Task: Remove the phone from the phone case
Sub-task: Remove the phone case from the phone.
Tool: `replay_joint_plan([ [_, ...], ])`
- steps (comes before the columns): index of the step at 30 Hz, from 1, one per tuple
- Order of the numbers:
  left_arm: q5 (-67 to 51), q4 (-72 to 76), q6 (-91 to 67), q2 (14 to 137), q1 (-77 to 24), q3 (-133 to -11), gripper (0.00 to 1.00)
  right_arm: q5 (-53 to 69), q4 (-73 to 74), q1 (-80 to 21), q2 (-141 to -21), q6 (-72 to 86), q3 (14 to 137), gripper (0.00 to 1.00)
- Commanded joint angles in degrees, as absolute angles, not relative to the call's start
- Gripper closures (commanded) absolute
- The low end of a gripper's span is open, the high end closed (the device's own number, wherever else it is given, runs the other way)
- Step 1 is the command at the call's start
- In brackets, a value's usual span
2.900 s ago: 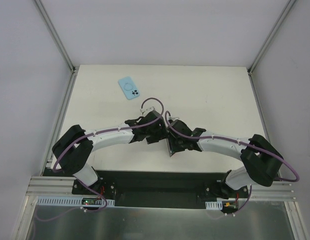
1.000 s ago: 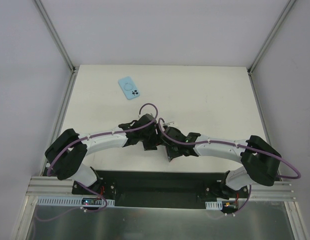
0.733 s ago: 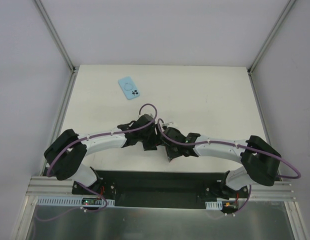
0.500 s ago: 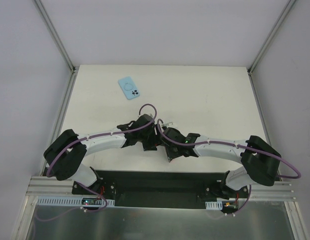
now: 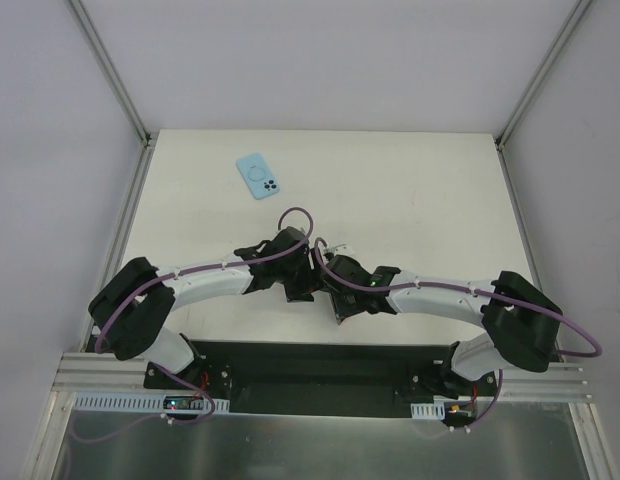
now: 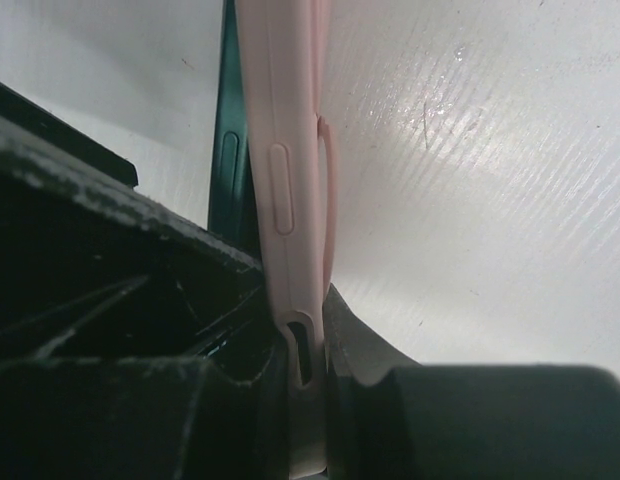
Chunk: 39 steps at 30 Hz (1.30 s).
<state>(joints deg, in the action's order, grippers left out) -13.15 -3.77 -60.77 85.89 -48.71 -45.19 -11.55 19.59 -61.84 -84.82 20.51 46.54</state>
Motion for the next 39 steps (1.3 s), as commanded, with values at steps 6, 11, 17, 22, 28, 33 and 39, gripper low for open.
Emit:
replay_joint_plan([
  [6, -17.0, -5.8, -62.3, 88.2, -48.8, -44.7, 0.36, -5.4, 12.0, -65.3, -86.2, 17.9, 47.0, 0.99],
  [11, -19.6, -2.7, -63.3, 88.0, -46.7, -42.0, 0.36, -5.0, 9.0, -65.5, -86.7, 19.8, 45.1, 0.99],
  [17, -20.6, -0.8, -63.9, 86.4, -45.7, -38.9, 0.36, -4.1, 1.2, -65.7, -90.0, 25.2, 42.8, 0.99],
  [22, -20.7, -0.4, -63.8, 84.2, -44.3, -35.9, 0.36, -3.0, -4.7, -66.6, -94.7, 27.8, 42.9, 0.99],
  [28, -21.1, -0.5, -63.3, 82.9, -43.0, -33.8, 0.36, -1.1, -10.7, -68.0, -100.0, 29.6, 42.7, 0.99],
  [33, -21.1, -0.4, -63.2, 82.0, -42.6, -32.5, 0.36, 0.3, -14.1, -68.1, -102.7, 30.2, 42.6, 0.98],
  [39, -21.4, -0.9, -62.1, 80.8, -41.3, -31.6, 0.36, 1.9, -14.3, -68.0, -103.5, 29.8, 43.7, 0.99],
])
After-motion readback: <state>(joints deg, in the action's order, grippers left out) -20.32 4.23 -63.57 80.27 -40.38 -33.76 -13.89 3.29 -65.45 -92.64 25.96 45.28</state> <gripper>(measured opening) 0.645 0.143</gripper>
